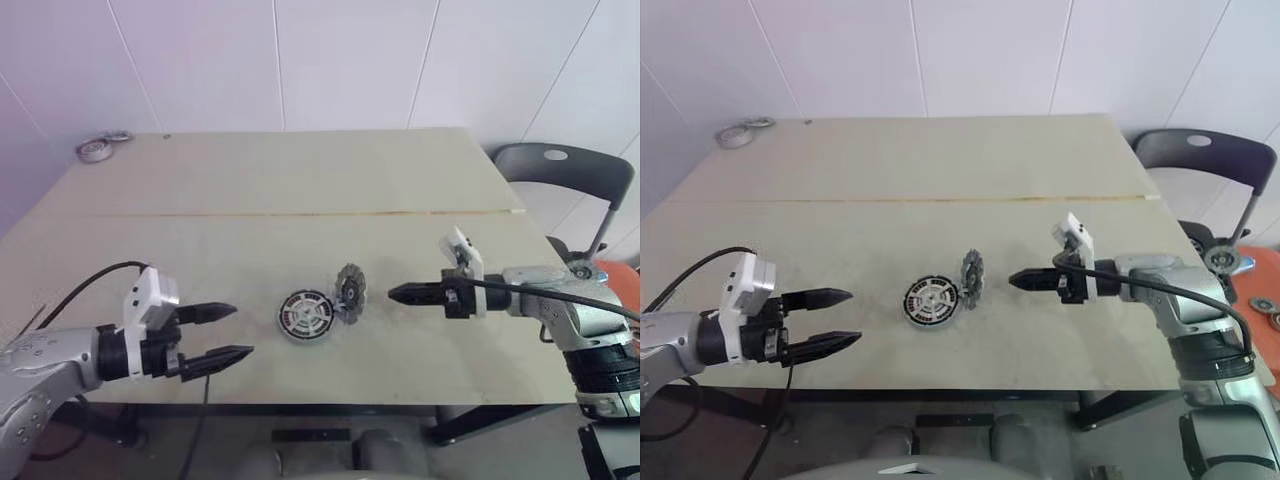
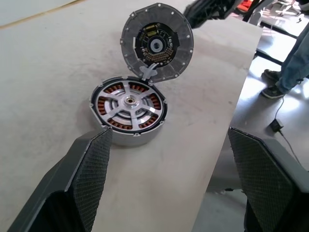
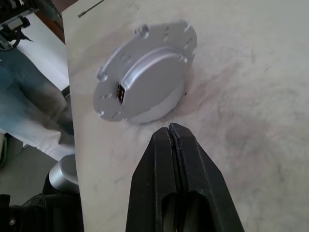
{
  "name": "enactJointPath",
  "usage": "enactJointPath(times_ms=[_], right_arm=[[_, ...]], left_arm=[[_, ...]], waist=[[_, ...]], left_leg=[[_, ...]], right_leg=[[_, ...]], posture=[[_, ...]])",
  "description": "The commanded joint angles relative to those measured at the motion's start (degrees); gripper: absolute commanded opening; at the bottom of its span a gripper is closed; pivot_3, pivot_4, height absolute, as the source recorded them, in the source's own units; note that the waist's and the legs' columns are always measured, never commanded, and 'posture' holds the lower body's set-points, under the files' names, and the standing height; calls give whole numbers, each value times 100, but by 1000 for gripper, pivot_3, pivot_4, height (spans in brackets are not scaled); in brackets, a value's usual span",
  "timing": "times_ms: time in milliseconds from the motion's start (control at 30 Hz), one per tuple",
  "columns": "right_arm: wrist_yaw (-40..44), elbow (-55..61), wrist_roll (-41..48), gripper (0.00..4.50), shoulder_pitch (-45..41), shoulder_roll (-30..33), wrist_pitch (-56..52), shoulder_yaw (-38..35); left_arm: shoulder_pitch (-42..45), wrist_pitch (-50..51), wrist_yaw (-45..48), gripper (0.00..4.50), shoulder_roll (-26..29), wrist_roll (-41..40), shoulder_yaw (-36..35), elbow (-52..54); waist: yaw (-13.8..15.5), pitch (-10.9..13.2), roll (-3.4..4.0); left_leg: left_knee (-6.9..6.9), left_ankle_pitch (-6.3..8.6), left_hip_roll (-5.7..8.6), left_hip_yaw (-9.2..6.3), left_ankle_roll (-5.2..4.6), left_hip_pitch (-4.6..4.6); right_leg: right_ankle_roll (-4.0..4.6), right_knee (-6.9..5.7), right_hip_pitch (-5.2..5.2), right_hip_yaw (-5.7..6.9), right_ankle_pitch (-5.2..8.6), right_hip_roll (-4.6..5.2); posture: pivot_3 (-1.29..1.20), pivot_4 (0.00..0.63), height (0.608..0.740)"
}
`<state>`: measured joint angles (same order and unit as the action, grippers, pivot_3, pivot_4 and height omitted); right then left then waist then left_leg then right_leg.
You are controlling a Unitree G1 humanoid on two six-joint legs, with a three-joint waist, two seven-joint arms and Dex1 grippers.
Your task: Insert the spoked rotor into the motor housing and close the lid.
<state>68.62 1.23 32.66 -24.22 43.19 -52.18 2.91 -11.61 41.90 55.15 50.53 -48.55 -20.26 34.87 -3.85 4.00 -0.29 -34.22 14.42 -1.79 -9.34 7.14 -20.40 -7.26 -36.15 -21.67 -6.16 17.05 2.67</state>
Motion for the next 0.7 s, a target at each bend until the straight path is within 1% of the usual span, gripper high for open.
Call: enactJointPath(times_ms=[33,167,367,533,633,700], right_arm=[[103,-16,20,11,-224,-30,113,80],[263,-490,-89,11,-538,-140,336,207],[132,-513,-95,11,-781,-445,296,341],[-279,-480,-184,11,-998,-969,171,566],[-513,-611,-303,11,-1105,-1263,163,686],[-586,-591,-372,11,-1097,-1340,180,771]], left_arm=[[76,-43,5,4069,19,-83,-65,35],[38,-39,12,4069,71,-76,-175,-23],[-114,-76,40,4069,85,-67,-391,-49],[-150,46,-69,4069,97,-260,-582,47],[-155,47,-112,4069,77,-243,-559,23],[-153,38,-174,4069,33,-232,-485,67]], waist=[[-6,0,1],[-19,1,2],[-15,1,2],[-17,1,2],[-21,1,2],[-15,0,1]], left_leg=[[0,0,0,0,0,0],[-1,0,0,1,0,3],[1,0,-1,0,0,2],[1,0,-1,0,0,5],[0,0,-1,0,0,6],[-1,0,-1,0,1,4]], right_leg=[[1,0,0,0,-1,0],[1,-1,0,0,0,0],[3,-3,1,0,-3,-1],[4,-6,1,1,-4,-1],[4,-8,2,1,-3,-2],[4,-8,1,0,-4,-1]], posture=[[0,0,740],[0,0,740],[0,0,740],[0,0,740],[0,0,740],[0,0,740]])
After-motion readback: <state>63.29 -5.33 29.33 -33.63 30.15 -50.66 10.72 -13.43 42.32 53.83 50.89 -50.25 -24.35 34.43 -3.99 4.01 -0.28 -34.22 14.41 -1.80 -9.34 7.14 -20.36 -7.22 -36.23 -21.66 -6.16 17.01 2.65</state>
